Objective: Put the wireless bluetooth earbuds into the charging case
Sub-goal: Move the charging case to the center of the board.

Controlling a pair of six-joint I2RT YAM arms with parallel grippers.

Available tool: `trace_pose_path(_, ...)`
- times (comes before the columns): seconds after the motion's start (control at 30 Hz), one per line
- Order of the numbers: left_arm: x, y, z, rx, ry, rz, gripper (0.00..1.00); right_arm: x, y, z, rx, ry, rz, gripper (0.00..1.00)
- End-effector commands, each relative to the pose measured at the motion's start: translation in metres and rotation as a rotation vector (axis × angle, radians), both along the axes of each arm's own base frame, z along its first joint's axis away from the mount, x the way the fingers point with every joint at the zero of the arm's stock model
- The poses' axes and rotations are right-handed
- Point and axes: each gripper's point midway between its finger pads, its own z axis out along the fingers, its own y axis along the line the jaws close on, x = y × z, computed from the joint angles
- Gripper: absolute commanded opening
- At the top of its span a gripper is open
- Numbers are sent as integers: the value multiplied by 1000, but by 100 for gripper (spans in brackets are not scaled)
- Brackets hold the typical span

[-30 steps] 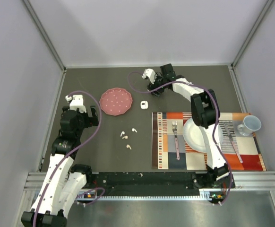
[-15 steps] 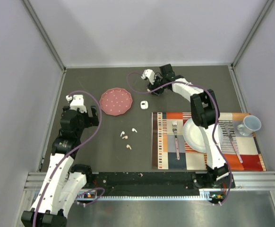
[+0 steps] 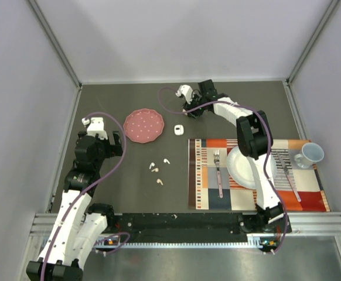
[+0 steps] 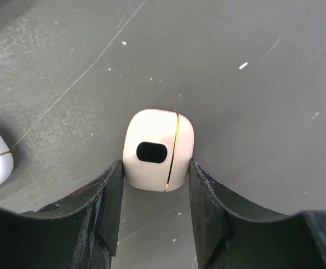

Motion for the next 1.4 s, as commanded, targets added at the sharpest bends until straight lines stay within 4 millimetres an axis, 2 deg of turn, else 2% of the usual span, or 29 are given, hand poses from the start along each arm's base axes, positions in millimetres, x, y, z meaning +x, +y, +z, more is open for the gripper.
trace_pose_path(0.0, 4, -3, 10, -9, -49, -15, 99, -20, -7, 15, -18, 11, -45, 0)
trace_pose_path(0.03, 4, -3, 11, -10, -52, -17, 99, -21, -12, 32, -38, -38, -48, 0)
trace_pose_path(0.1, 4, -4, 10, -13, -48, -22, 99, -28, -20, 31, -49, -24, -66, 0)
trace_pose_path(0.17, 4, -5, 11, -15, -50, -25, 99, -28, -26, 30, -77, -22, -74, 0)
trace_pose_path(0.2, 4, -6, 10, -16, -47, -29, 99, -23, -27, 38, -84, -24, -85, 0)
trace_pose_path(0.37, 3, -9, 10, -9, -40, -54, 99, -54, -47, 16, -177, 115, -118, 2)
trace_pose_path(0.57, 2, -10, 12, -12, -59, -60, 99, -70, -54, 0, -184, 201, -170, 12)
trace_pose_path(0.7, 3, -9, 10, -13, -43, -58, 99, -68, -53, -4, -184, 208, -174, 17)
trace_pose_path(0.73, 3, -10, 10, -12, -45, -60, 99, -67, -52, -8, -185, 214, -176, 23)
trace_pose_path(0.83, 3, -9, 10, -8, -48, -56, 99, -62, -48, -9, -177, 211, -180, 31)
trace_pose_path(0.9, 2, -8, 10, -5, -48, -56, 99, -60, -47, -7, -169, 207, -180, 43)
trace_pose_path(1.37, 3, -8, 10, -7, -45, -50, 99, -58, -51, -14, -187, 217, -229, 58)
